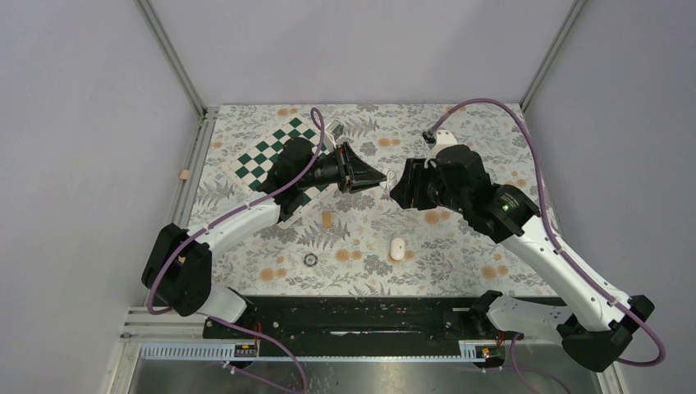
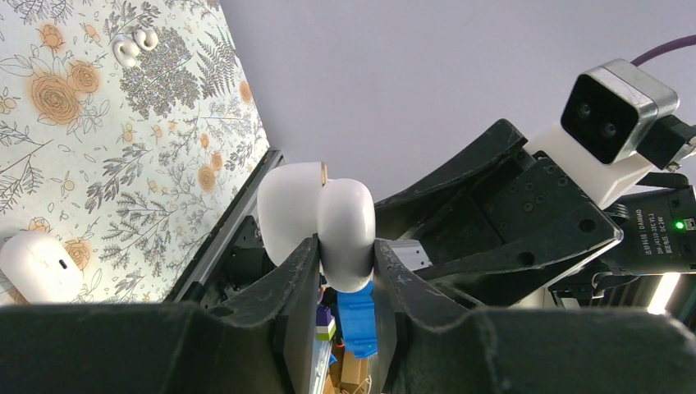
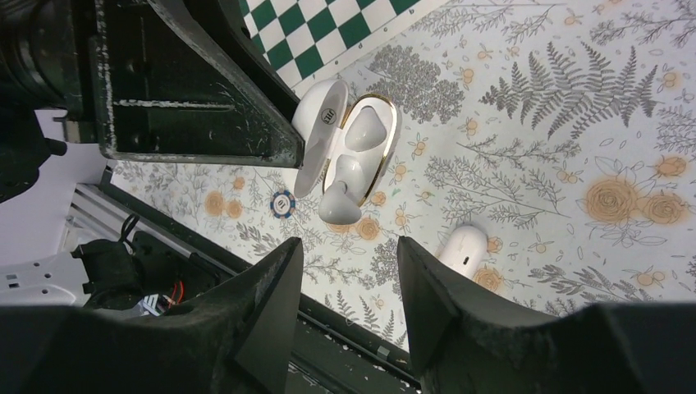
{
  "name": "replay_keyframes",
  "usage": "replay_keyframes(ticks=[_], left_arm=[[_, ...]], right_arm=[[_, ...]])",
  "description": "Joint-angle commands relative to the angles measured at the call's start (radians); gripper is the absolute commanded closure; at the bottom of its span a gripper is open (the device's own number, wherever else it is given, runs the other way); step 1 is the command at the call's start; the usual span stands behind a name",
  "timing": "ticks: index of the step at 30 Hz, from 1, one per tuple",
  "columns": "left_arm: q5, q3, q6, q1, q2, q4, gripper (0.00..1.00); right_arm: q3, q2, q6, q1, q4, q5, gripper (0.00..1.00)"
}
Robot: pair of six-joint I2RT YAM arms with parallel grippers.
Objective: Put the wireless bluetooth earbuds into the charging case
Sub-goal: Place the earbud in the charging case.
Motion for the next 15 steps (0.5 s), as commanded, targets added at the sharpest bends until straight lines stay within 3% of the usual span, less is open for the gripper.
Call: replay_keyframes(ticks=[1, 15], left_arm=[[0.008, 0.037, 0.012, -0.002, -0.038, 0.047, 1.0], [0.008, 0.039, 0.011, -0.003, -0.04, 0.044, 1.0]], right_arm=[[0.035, 0.025, 0.009, -0.003, 0.029, -0.038, 0.46], [0.047, 0.053, 0.003, -0.003, -0.007, 0.083, 0.49]])
